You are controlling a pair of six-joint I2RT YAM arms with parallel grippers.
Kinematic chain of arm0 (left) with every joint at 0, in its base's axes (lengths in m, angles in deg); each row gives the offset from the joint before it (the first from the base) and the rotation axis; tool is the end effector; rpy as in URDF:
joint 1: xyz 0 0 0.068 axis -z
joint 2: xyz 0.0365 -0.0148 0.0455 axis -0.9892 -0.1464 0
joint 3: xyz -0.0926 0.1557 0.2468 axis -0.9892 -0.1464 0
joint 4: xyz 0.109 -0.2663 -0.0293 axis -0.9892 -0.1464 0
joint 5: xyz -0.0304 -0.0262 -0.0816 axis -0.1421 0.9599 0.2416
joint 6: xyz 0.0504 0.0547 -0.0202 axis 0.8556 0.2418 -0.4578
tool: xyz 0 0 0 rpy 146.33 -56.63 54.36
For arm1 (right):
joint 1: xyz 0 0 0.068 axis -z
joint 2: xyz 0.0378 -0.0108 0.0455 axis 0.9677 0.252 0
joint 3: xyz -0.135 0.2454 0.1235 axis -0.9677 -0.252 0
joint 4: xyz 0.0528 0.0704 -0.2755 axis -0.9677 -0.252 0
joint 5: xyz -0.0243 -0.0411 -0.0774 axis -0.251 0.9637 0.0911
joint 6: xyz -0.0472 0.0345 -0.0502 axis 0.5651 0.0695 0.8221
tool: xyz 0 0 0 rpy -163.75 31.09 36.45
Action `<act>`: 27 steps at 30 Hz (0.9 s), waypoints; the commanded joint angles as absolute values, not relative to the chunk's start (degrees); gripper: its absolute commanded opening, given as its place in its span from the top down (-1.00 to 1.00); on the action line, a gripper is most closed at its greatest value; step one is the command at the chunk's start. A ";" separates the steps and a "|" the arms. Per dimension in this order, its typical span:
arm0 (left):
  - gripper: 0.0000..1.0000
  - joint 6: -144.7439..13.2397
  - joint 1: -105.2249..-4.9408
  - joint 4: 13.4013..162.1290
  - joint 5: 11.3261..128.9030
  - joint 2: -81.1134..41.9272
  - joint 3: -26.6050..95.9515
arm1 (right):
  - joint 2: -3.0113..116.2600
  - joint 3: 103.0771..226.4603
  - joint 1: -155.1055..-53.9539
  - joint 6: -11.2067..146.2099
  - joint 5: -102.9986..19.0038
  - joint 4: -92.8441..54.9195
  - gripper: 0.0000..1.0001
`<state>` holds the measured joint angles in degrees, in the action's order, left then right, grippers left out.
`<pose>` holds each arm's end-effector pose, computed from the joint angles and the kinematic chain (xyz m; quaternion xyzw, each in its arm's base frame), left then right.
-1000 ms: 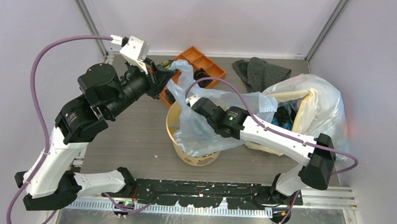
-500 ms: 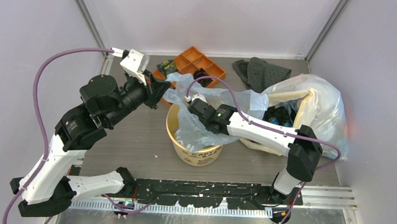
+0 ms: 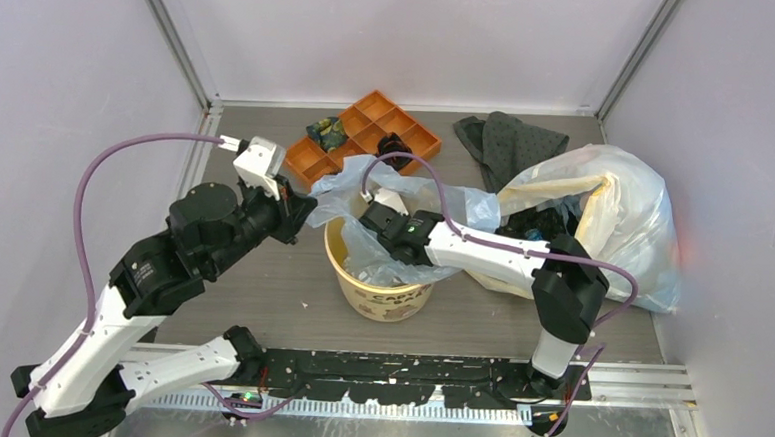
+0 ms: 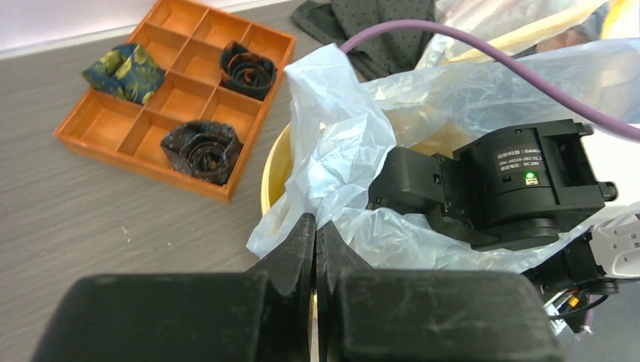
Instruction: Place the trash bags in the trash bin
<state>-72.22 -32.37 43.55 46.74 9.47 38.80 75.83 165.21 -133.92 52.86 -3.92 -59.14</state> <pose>0.1151 -0.1070 0.4895 0.1276 0.7651 -0.2597 0.5752 0.2390 0.3267 0.2309 -0.2455 0.9113 -0.0621 0.3248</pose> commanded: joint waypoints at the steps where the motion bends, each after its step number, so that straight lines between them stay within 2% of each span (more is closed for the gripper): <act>1: 0.99 -74.91 -32.45 38.91 40.87 10.77 40.00 | 75.88 164.44 -134.31 51.56 2.73 -54.74 0.99; 6: 0.98 -74.52 -32.45 33.07 38.12 9.56 44.17 | 75.78 165.41 -134.62 53.65 4.37 -55.28 0.99; 13: 0.99 -74.88 -32.45 30.66 40.45 8.98 44.10 | 70.58 166.75 -135.86 54.68 -3.10 -56.42 0.97; 19: 0.99 -75.08 -32.45 27.58 40.52 9.25 44.94 | 68.19 170.41 -136.23 52.51 -7.10 -58.45 0.65; 24: 0.99 -75.17 -32.45 26.78 41.07 9.76 44.82 | 66.50 172.25 -136.26 50.51 -7.13 -59.92 0.57; 27: 0.99 -75.22 -32.45 26.85 41.99 9.50 44.93 | 64.93 172.73 -136.22 49.84 -8.93 -59.56 0.46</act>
